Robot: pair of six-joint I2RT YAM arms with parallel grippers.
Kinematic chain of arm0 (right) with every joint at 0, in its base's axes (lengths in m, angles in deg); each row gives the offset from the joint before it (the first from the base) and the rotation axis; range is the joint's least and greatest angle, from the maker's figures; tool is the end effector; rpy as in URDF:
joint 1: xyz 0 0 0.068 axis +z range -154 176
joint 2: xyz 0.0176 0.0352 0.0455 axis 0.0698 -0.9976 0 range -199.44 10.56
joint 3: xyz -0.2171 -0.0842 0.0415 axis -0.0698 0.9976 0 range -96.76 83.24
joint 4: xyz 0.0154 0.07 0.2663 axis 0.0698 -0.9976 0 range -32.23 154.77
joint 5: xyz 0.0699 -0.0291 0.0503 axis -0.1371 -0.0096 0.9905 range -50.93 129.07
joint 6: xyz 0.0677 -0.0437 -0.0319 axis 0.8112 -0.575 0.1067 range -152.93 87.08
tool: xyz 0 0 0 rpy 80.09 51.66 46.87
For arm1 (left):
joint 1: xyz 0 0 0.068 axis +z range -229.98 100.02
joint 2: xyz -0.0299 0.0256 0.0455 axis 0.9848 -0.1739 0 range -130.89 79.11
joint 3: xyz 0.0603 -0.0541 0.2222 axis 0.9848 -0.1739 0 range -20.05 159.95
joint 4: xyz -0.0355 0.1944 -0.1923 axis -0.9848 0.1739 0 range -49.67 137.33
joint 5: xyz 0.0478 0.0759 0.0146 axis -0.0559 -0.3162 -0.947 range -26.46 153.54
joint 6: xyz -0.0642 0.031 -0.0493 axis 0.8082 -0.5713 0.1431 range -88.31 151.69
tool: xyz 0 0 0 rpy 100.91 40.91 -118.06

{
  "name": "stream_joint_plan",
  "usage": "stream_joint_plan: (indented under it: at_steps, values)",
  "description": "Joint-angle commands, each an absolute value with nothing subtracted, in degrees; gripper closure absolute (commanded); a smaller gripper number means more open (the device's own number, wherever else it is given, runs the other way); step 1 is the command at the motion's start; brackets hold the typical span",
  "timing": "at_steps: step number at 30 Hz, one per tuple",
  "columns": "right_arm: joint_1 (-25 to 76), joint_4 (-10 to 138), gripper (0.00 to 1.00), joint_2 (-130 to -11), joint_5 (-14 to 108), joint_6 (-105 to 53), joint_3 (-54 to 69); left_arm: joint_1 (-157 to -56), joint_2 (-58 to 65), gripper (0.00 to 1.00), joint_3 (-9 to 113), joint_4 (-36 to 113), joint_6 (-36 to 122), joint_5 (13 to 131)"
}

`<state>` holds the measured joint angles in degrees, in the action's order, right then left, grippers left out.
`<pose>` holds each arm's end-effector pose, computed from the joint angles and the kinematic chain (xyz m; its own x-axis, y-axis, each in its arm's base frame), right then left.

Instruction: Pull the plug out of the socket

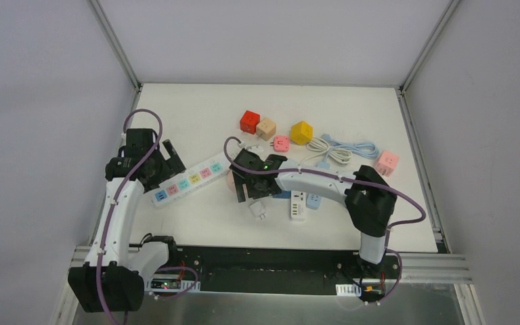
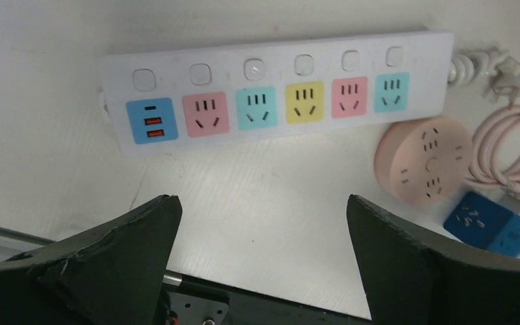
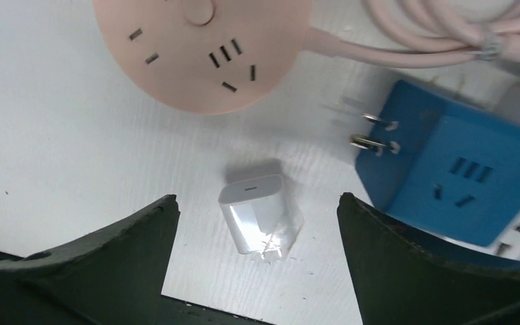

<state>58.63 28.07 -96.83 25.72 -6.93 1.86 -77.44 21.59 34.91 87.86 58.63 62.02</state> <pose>0.2071 0.3612 0.1372 -0.7246 -0.4722 -0.5019 -0.5539 0.8324 0.0166 0.2574 0.0135 0.2372 -0.6554 -0.4825 -0.5811 -0.4019 0.8742 -0.2725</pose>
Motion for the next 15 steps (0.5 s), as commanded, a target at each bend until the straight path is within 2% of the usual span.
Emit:
stream_joint_plan:
  at_steps: [1,3,6,11,15]
  values:
    - [59.83,23.72,0.1,-85.42,12.12,0.0,1.91,-78.14,26.61,0.01,35.23,90.44,57.64,73.01]
    - [60.13,23.28,0.1,-79.77,7.24,2.73,5.88,-78.33,28.14,0.01,37.0,90.31,58.35,81.74]
    - [60.08,22.43,0.1,-69.43,0.01,5.08,12.55,-79.32,32.76,0.01,38.37,89.35,60.92,86.96]
    - [59.62,9.97,0.1,-54.63,-12.17,10.61,15.11,-79.8,40.29,0.01,41.23,93.47,62.1,85.49]
    - [59.36,-1.05,0.08,-40.52,-18.78,12.72,13.85,-79.81,44.8,0.01,44.29,99.38,62.3,79.71]
